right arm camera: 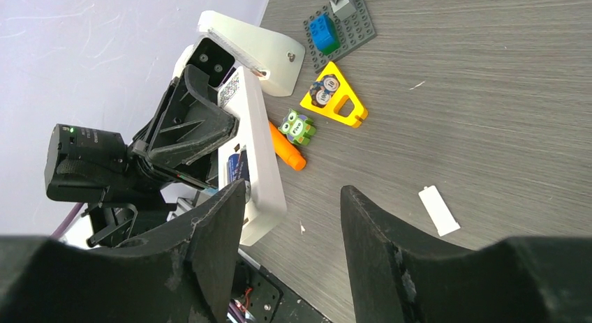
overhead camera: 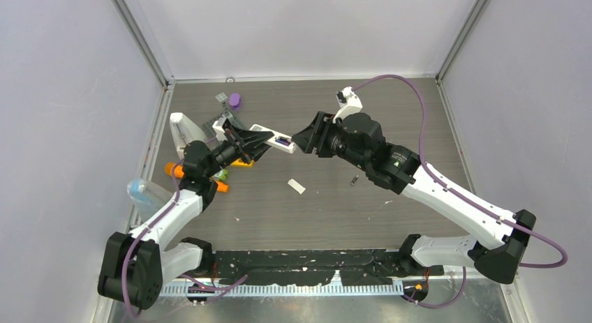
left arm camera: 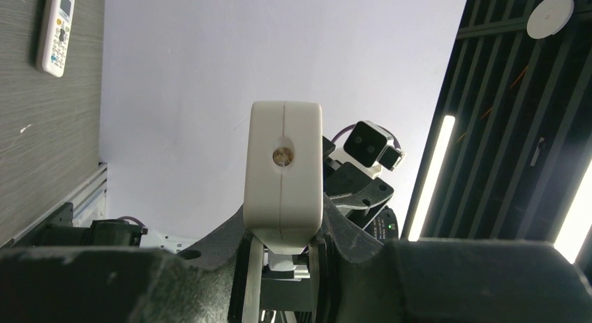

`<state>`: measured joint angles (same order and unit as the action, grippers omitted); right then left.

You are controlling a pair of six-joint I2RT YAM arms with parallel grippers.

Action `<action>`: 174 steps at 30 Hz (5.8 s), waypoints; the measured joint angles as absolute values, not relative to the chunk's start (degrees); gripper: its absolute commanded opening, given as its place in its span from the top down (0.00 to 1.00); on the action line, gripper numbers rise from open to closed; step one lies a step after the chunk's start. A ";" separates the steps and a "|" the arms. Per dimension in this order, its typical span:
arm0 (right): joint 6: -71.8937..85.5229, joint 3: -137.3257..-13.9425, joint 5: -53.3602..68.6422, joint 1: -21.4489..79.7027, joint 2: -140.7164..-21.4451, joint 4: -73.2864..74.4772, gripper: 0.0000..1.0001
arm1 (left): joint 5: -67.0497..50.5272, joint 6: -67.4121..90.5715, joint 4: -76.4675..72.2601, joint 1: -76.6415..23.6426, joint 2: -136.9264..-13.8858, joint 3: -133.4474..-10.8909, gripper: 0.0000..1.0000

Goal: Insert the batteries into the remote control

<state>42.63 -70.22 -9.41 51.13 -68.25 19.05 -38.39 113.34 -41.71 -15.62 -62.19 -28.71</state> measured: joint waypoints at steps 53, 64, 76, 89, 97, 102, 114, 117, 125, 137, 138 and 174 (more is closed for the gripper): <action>32.93 -76.20 4.19 41.82 -73.25 26.72 0.29 | -38.61 86.24 -20.80 -15.79 -63.09 -40.51 1.00; 39.66 -73.38 11.55 41.87 -73.25 20.60 0.52 | -38.61 90.13 -26.35 -15.79 -63.16 -40.51 1.00; 45.10 -69.97 12.40 41.45 -72.90 15.20 0.44 | -38.61 91.31 -27.59 -15.79 -63.16 -40.36 1.00; 51.44 -63.66 13.54 40.97 -69.97 8.10 0.31 | -38.59 92.55 -28.69 -15.79 -63.11 -39.18 1.00; 54.59 -61.65 13.89 40.86 -69.47 4.40 0.55 | -38.59 93.08 -29.63 -15.79 -63.09 -38.50 1.00; 55.94 -61.45 14.09 40.86 -69.47 3.81 0.80 | -38.59 93.27 -29.85 -15.79 -63.02 -38.41 1.00; 57.01 -61.47 14.81 40.69 -69.47 3.22 0.22 | -38.20 94.32 -30.28 -15.75 -62.83 -38.39 1.00; 56.14 -61.49 14.41 40.60 -69.47 3.75 0.15 | -37.95 94.11 -30.63 -15.75 -62.83 -38.28 1.00; 49.80 -63.99 10.90 38.96 -69.36 10.87 0.14 | -37.52 91.05 -30.79 -13.93 -62.57 -37.54 1.00; 26.63 -65.12 3.88 37.04 -74.26 22.44 0.17 | -34.87 70.41 -10.57 -3.18 -54.63 -34.52 1.00; 24.99 -65.12 3.64 37.91 -77.01 22.96 0.17 | -34.44 69.12 -8.99 -2.92 -54.35 -34.48 1.00; 5.72 -70.17 -2.55 51.99 -107.77 28.80 0.43 | -31.92 58.89 3.62 2.79 -55.22 -32.32 1.00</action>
